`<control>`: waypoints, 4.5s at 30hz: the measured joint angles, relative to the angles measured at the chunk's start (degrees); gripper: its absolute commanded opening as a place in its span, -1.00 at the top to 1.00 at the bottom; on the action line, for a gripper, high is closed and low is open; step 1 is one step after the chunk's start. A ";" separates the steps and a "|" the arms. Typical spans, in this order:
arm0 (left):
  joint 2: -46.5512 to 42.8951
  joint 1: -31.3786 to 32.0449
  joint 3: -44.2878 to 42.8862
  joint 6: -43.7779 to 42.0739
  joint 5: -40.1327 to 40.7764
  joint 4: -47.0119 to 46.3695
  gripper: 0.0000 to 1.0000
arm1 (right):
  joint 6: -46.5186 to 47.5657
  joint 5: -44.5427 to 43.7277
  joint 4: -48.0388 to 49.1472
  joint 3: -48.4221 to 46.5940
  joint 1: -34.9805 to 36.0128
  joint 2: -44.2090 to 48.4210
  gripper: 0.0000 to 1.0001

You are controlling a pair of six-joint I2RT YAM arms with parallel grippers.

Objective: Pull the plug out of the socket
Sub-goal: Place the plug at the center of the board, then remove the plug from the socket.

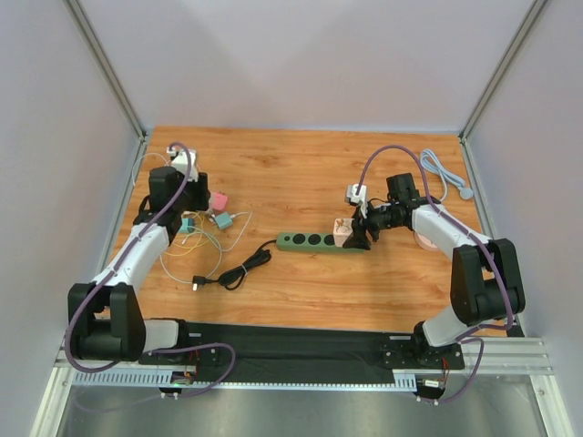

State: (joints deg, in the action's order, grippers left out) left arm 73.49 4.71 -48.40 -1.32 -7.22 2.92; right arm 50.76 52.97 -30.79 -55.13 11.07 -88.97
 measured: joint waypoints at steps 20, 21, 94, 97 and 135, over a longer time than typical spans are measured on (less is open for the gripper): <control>6.01 -10.03 4.37 11.39 7.54 -1.62 0.23 | -0.87 -0.22 0.00 0.00 0.00 -0.09 0.99; 6.14 -10.05 4.37 11.43 7.58 -1.42 0.12 | -0.92 -0.22 0.00 0.00 0.00 -0.09 0.99; 27.08 33.75 -25.07 -24.24 -30.77 15.63 -0.99 | 7.76 2.34 -11.58 -4.70 -0.76 -2.27 0.99; 29.92 33.86 -26.21 -28.68 -32.28 18.34 -0.99 | 9.90 3.34 -13.20 -4.50 -0.79 -0.90 1.00; 39.47 36.81 -36.81 -32.33 -38.56 33.03 1.00 | 4.81 9.92 -9.14 1.68 -4.81 8.76 0.99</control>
State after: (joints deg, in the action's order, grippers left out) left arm 112.97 41.52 -85.21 -33.65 -45.78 35.94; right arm 55.57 62.89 -39.92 -53.45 6.26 -80.20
